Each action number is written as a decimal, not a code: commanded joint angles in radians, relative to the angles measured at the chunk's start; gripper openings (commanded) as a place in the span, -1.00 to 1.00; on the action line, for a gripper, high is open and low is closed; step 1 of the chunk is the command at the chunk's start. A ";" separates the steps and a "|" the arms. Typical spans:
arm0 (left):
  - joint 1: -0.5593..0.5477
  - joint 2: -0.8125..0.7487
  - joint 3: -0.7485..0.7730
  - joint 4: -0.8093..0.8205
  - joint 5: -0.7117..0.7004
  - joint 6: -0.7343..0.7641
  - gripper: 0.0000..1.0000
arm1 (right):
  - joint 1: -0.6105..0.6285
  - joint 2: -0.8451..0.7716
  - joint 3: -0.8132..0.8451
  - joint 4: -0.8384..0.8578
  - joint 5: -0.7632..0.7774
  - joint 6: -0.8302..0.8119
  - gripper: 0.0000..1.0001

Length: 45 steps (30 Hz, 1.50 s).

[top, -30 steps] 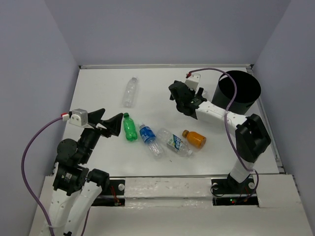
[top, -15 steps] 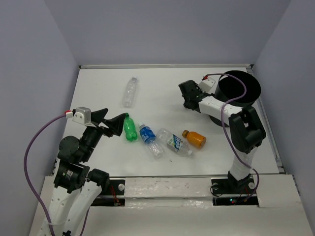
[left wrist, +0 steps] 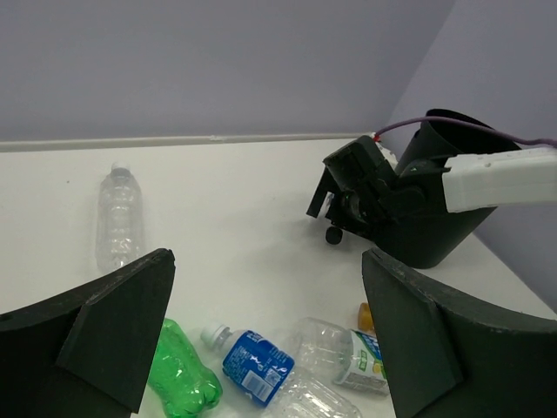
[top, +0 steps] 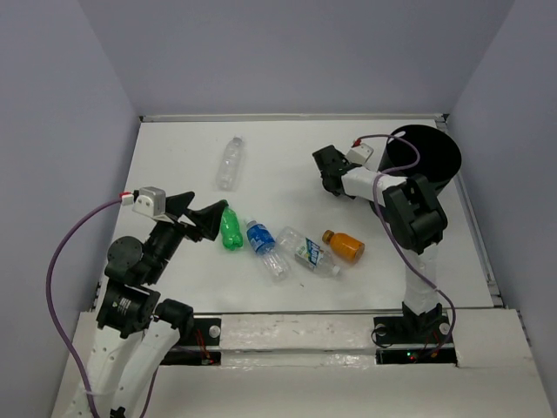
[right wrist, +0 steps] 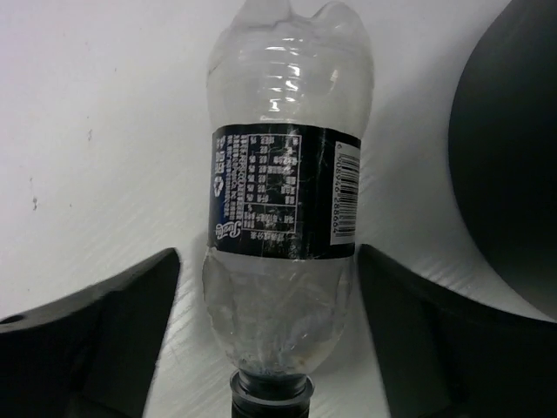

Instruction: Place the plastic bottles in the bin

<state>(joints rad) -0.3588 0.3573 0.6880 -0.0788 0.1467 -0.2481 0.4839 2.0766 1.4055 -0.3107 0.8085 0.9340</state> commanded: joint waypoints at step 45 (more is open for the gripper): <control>-0.011 -0.029 0.027 0.047 0.008 -0.002 0.98 | -0.237 -0.937 -0.255 0.114 -0.055 -0.499 -0.17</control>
<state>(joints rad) -0.3588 0.3428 0.6880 -0.0719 0.1551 -0.2459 0.3035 1.1587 1.1980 -0.1631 0.8288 0.3603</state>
